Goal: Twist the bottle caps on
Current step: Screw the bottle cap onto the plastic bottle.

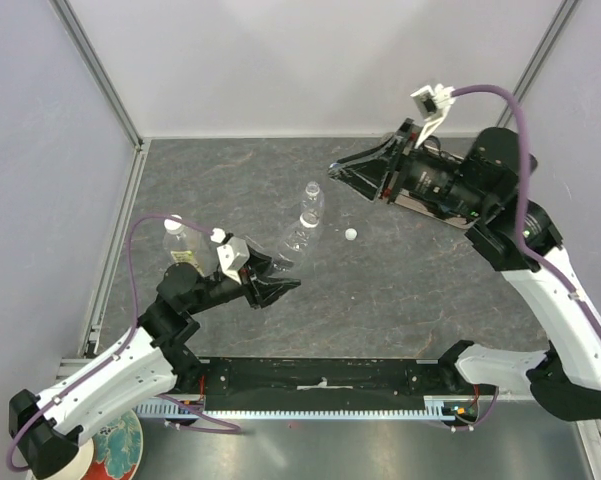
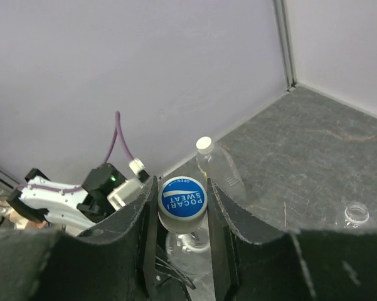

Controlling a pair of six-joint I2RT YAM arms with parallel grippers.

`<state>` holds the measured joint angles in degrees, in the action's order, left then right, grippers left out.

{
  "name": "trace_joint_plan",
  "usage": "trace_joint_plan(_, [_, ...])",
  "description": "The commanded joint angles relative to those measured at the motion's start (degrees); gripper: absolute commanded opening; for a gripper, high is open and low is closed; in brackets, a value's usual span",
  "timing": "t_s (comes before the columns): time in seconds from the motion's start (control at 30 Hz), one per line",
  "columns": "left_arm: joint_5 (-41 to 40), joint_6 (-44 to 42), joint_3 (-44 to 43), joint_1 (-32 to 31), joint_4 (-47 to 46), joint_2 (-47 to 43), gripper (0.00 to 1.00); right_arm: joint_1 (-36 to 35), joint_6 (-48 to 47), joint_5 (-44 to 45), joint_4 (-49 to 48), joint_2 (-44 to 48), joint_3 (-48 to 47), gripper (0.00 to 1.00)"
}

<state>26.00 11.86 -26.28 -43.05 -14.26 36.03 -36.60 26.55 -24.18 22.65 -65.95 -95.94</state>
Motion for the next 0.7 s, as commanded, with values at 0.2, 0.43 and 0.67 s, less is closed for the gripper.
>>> trace_joint_plan(0.2, [3.4, -2.4, 3.1, -1.6, -20.0, -5.2, 0.25, -9.7, -13.6, 3.3, 1.7, -6.8, -4.4, 0.30])
trace_joint_plan(0.43, [1.8, -3.8, 7.1, -2.7, -24.1, -6.6, 0.24, -13.6, -12.7, 4.3, -1.1, -8.1, -5.9, 0.30])
trace_joint_plan(0.67, [0.2, -3.5, 8.7, -2.7, -24.8, -7.9, 0.24, -13.7, -10.6, 0.7, -3.1, -7.2, -4.5, 0.29])
